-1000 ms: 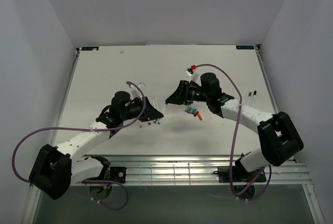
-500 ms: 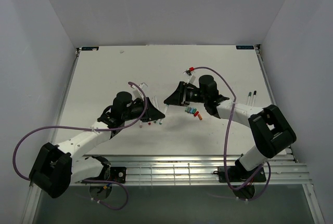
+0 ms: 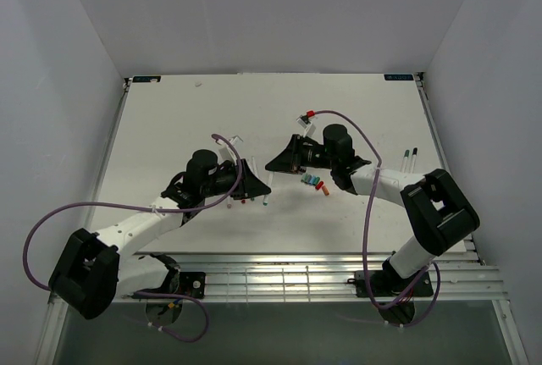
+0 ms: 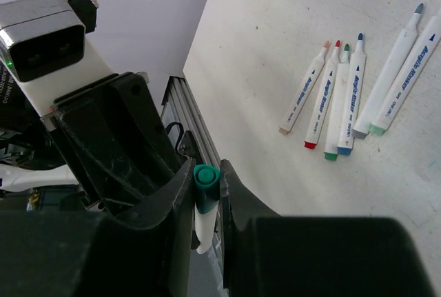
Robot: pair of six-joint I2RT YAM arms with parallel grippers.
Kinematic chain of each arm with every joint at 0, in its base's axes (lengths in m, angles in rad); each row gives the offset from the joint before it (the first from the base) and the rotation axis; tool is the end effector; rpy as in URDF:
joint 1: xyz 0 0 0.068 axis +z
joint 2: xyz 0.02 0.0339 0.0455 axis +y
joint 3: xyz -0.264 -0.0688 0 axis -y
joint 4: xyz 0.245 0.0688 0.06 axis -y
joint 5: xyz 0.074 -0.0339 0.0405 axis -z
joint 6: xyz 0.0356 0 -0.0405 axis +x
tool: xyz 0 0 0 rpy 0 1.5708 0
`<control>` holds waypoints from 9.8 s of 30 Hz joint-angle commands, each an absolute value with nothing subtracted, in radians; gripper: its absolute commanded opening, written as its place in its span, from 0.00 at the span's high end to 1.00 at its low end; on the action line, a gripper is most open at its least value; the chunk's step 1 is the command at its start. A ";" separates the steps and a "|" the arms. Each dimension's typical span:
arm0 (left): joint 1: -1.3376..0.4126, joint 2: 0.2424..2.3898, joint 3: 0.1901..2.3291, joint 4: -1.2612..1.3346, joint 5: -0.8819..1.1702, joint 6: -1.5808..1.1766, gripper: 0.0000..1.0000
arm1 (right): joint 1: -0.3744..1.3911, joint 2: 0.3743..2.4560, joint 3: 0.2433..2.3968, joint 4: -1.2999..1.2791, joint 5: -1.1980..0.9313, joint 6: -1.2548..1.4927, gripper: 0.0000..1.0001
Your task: Open the pen caps
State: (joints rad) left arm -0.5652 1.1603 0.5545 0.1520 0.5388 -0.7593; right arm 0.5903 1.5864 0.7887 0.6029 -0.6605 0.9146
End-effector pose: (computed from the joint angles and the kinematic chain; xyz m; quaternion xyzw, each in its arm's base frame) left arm 0.1964 -0.1462 0.2195 0.0612 0.8273 -0.4921 0.2640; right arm 0.2689 0.2065 0.2242 -0.0852 0.7544 0.5934 0.2673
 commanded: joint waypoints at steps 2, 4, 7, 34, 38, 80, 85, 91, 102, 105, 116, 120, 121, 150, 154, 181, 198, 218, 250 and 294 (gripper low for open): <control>-0.568 1.152 0.577 0.190 0.563 -0.752 0.57 | 0.595 1.568 0.770 0.676 -0.698 0.923 0.92; -0.568 1.152 0.572 0.196 0.564 -0.752 0.52 | 0.595 1.565 0.761 0.701 -0.718 0.942 0.92; -0.568 1.160 0.572 0.207 0.587 -0.752 0.49 | 0.597 1.563 0.750 0.753 -0.745 0.976 0.92; -0.617 1.209 0.603 0.181 0.510 -0.779 1.00 | 0.661 1.565 1.032 0.105 -0.321 0.657 0.92; -0.705 1.207 0.707 -0.039 0.229 -0.692 1.00 | 0.725 1.624 1.204 -0.165 -0.069 0.578 0.92; -0.425 1.364 0.683 -0.319 -0.210 -0.653 0.79 | 0.399 1.471 0.758 -0.207 0.011 0.360 0.84; -0.422 1.423 0.680 -0.284 -0.150 -0.669 0.77 | 0.393 1.496 0.747 -0.187 0.003 0.359 0.82; -0.422 1.442 0.649 -0.230 -0.081 -0.681 0.70 | 0.393 1.531 0.742 -0.153 -0.052 0.360 0.78; -0.422 1.414 0.620 -0.222 -0.067 -0.695 0.49 | 0.393 1.539 0.747 -0.153 -0.052 0.368 0.66; -0.422 1.385 0.611 -0.224 -0.061 -0.703 0.45 | 0.393 1.526 0.750 -0.161 -0.051 0.371 0.65; -0.422 1.126 0.716 -0.385 -0.129 -0.601 0.24 | 0.260 1.368 0.920 -0.391 0.083 0.342 0.57; -0.422 1.063 0.764 -0.385 -0.036 -0.595 0.02 | 0.096 1.368 1.000 -0.477 0.107 0.308 0.54; -0.422 1.055 0.767 -0.385 0.024 -0.598 0.02 | 0.066 1.388 1.015 -0.492 0.113 0.305 0.54; -0.555 0.968 0.663 -0.268 0.167 -0.624 0.02 | -0.207 1.672 1.031 -0.373 0.198 0.281 0.63; -0.555 0.980 0.667 -0.259 0.170 -0.623 0.02 | -0.206 1.684 1.002 -0.348 0.195 0.278 0.64; -0.555 1.066 0.801 -0.308 0.173 -0.626 0.04 | 0.320 1.570 1.123 -0.374 0.122 0.282 0.92; -0.554 1.307 0.810 0.107 0.571 -0.804 0.05 | 0.475 1.128 0.766 -0.152 -0.558 0.344 0.92; -0.552 1.368 0.839 0.155 0.534 -0.842 0.31 | 0.632 1.230 0.773 0.026 -0.624 0.451 0.92; -0.551 1.318 0.828 0.137 0.538 -0.910 1.00 | 0.683 1.416 0.893 0.181 -0.597 0.497 0.72; -0.551 1.462 0.931 0.051 0.472 -0.827 1.00 | 0.698 1.168 0.693 0.008 -0.291 0.472 0.92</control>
State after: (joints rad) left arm -0.5472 1.3628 0.8528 0.1684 0.4442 -0.8562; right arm 0.7483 1.2339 0.6292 0.2020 -0.5388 0.5041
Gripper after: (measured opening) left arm 0.245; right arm 0.210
